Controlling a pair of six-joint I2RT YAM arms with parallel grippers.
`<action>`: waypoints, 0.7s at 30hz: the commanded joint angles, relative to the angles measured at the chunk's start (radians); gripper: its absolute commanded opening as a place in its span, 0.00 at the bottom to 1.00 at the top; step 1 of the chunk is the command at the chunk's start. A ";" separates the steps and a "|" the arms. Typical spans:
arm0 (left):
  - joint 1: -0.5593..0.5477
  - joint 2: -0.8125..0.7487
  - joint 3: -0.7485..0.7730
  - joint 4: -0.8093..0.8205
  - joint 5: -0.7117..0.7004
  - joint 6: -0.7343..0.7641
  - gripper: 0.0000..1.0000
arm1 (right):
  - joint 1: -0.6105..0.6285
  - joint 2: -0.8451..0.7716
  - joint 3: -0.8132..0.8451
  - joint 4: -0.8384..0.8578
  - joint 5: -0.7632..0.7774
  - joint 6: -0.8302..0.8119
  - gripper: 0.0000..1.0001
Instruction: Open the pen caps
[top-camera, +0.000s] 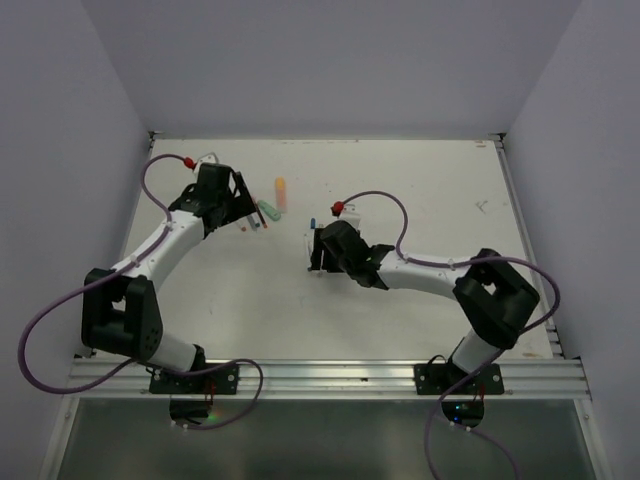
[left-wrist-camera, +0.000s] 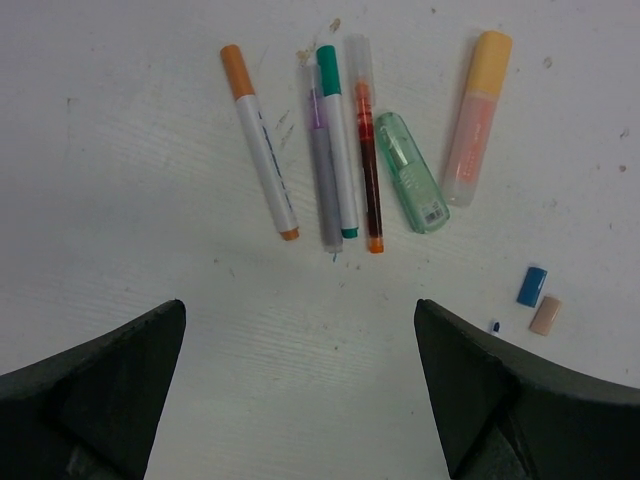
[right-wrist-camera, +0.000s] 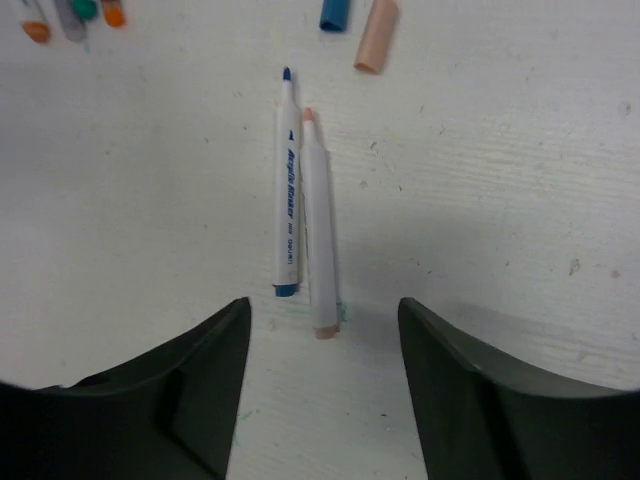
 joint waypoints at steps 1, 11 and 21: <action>0.032 0.055 0.038 0.038 0.007 -0.029 0.98 | 0.000 -0.164 -0.006 -0.016 0.068 -0.105 0.71; 0.097 0.231 0.164 0.041 -0.031 -0.095 0.93 | -0.001 -0.444 -0.145 -0.037 0.102 -0.276 0.98; 0.150 0.452 0.349 -0.013 -0.063 -0.113 0.70 | -0.003 -0.523 -0.228 -0.049 0.127 -0.283 0.99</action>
